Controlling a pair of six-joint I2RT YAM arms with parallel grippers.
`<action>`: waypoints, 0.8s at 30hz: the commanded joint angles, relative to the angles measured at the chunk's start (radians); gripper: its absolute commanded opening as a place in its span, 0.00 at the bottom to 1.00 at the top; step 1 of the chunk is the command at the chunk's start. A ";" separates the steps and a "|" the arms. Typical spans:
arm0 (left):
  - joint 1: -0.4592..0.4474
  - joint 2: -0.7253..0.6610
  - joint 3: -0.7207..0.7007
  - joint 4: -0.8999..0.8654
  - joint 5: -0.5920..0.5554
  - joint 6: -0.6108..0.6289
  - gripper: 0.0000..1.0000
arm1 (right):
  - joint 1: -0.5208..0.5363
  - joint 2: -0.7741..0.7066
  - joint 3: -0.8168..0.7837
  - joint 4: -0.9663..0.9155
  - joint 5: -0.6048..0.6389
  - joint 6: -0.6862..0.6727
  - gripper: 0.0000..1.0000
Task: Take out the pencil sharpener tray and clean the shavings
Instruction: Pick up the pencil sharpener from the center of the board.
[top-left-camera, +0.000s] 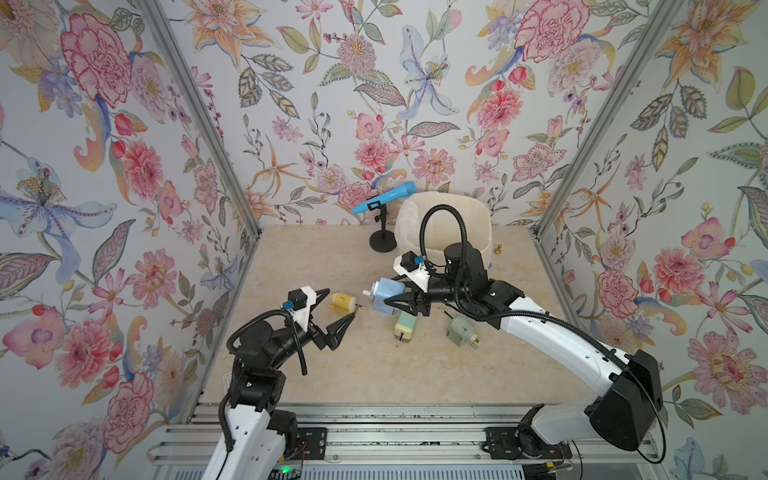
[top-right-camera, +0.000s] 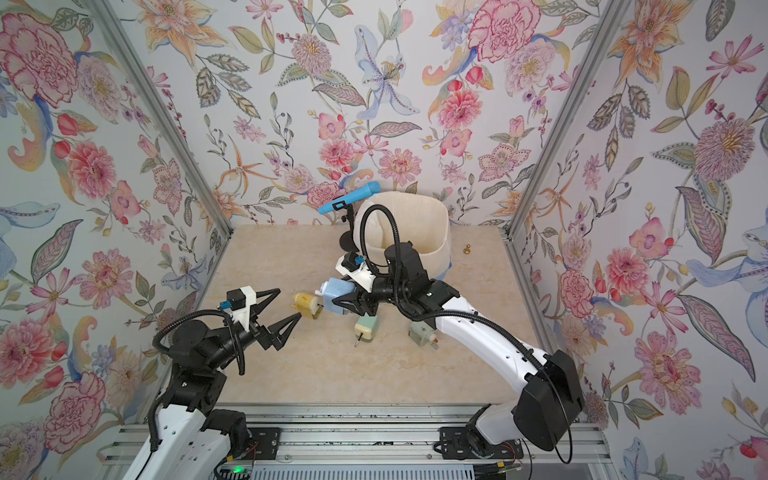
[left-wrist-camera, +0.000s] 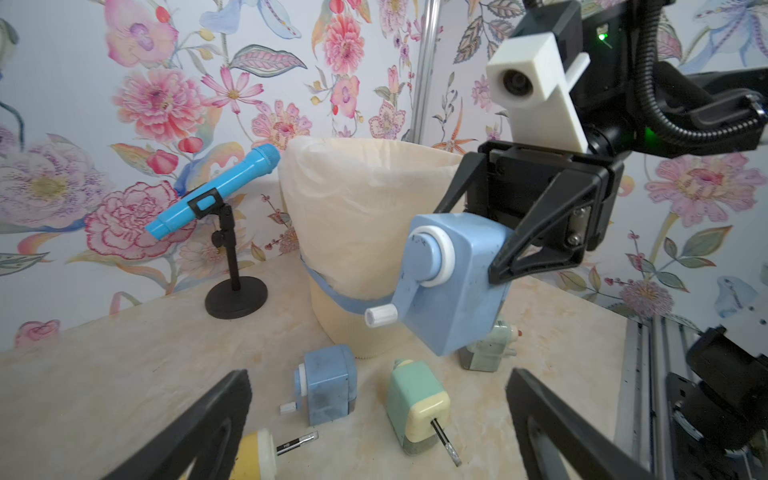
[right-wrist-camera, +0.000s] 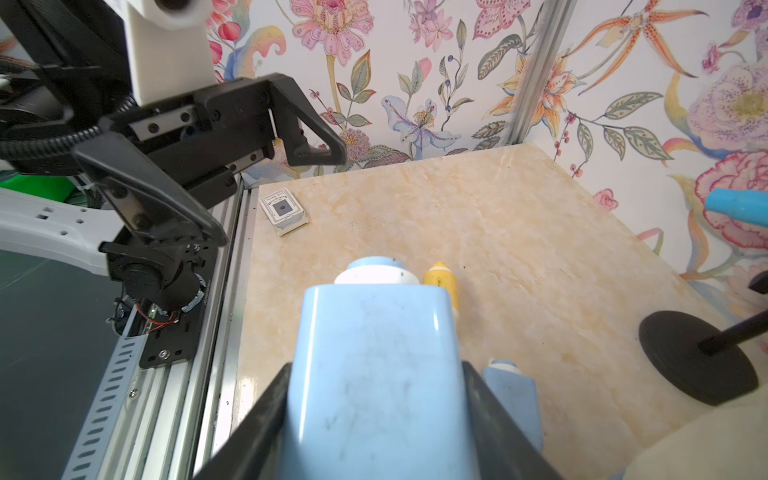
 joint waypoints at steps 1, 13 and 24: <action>-0.030 -0.008 0.009 0.033 0.174 0.056 0.98 | -0.006 -0.043 0.043 -0.112 -0.108 -0.021 0.44; -0.099 0.098 0.038 0.154 0.249 0.017 1.00 | 0.061 -0.061 0.079 -0.186 -0.195 -0.002 0.45; -0.215 0.190 0.090 0.163 0.270 0.046 0.96 | 0.140 0.008 0.165 -0.258 -0.128 -0.101 0.45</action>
